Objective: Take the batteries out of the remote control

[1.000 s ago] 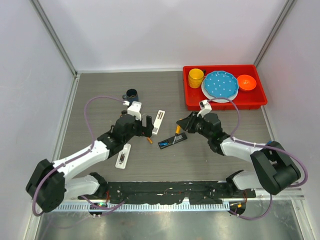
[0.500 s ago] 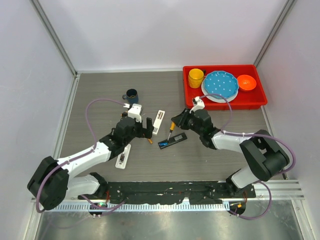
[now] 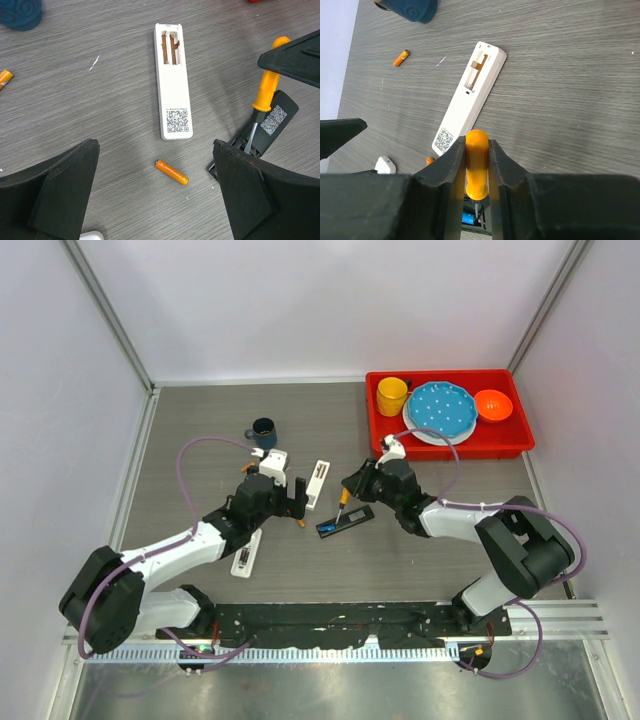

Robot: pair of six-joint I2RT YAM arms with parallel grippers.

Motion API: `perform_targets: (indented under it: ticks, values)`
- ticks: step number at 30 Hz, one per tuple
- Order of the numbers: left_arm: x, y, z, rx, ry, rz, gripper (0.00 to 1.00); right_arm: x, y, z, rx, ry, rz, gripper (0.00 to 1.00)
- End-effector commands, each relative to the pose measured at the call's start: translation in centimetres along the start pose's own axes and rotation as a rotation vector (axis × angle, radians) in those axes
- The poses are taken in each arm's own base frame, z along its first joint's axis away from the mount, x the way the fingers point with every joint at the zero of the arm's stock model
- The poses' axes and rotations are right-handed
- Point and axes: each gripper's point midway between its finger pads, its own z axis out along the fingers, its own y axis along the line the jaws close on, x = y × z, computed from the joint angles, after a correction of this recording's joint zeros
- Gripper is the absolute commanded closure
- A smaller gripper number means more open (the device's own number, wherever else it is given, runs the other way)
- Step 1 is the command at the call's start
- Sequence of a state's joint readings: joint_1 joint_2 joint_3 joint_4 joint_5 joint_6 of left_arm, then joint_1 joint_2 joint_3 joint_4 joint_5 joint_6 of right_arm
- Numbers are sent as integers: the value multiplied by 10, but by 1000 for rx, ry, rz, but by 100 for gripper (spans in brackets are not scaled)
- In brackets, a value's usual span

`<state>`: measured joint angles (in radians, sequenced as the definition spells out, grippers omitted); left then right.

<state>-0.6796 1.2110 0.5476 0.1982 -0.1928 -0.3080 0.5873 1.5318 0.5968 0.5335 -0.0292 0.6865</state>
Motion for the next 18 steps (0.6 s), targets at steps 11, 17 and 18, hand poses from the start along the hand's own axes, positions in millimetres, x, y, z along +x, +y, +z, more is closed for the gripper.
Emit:
perform_targets:
  ticks: [11,17,18]
  values:
    - [-24,-2,2,-7,-66,8,0,-16,11,1,3,-50,-22,99]
    - [-22,-1,4,-14,-58,12,0,-16,23,2,-19,-40,-23,99]
    - [-22,0,4,-16,-57,12,0,-16,26,1,-26,-42,-22,98]
